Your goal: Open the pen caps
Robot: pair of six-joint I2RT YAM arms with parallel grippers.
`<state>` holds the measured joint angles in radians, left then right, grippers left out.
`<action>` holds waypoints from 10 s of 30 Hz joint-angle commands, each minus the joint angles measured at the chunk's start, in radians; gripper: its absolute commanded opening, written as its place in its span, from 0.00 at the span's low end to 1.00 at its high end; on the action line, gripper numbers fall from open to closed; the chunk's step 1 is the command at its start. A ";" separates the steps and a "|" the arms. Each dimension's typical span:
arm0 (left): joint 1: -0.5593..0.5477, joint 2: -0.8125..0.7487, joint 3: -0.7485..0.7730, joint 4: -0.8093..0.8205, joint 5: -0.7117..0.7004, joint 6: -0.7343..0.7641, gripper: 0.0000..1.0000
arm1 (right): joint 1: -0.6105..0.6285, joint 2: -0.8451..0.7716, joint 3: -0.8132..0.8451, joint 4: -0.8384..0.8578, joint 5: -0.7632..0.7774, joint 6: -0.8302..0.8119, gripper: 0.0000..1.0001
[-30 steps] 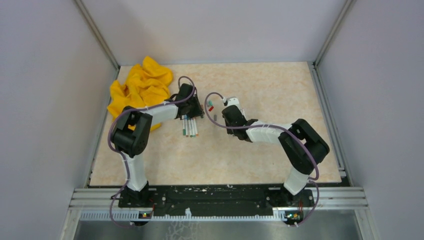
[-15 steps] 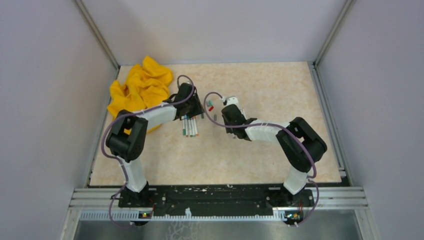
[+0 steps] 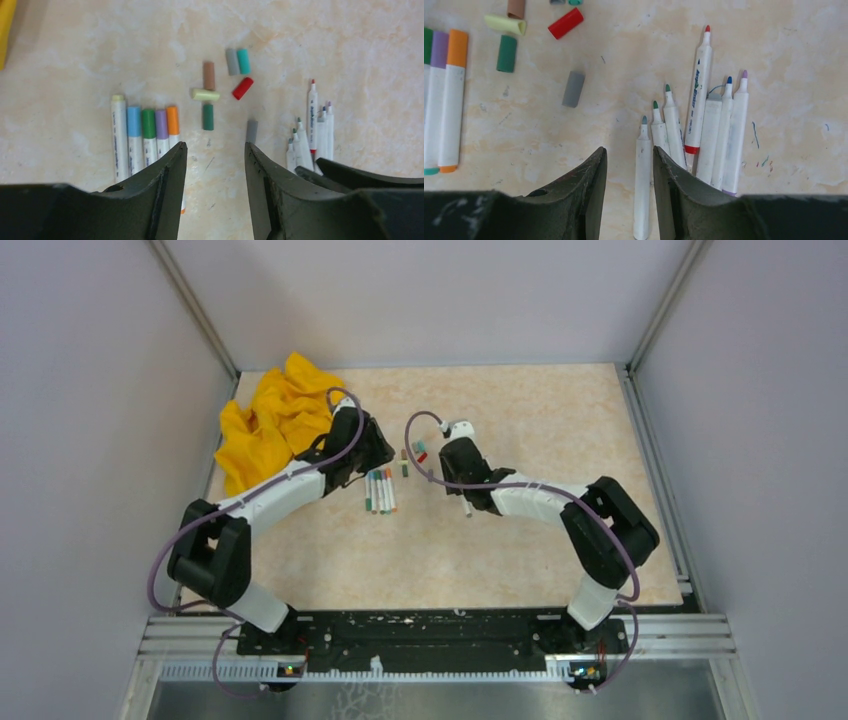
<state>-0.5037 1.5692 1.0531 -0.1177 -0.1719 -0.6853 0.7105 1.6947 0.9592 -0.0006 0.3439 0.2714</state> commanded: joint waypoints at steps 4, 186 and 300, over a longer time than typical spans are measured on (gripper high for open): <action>-0.041 -0.028 -0.091 -0.092 -0.047 0.035 0.50 | -0.003 -0.071 0.055 0.018 0.008 0.002 0.38; -0.249 0.043 -0.414 0.750 0.481 0.010 0.00 | -0.166 -0.280 -0.273 0.459 -0.456 0.337 0.00; -0.463 0.002 -0.239 0.133 -0.239 -0.108 0.00 | -0.203 0.187 0.437 0.010 -0.455 0.108 0.00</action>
<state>-0.9745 1.5967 0.7891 0.0635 -0.3767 -0.7601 0.4805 1.8553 1.3369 0.0048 -0.1448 0.4007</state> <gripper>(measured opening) 0.050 0.058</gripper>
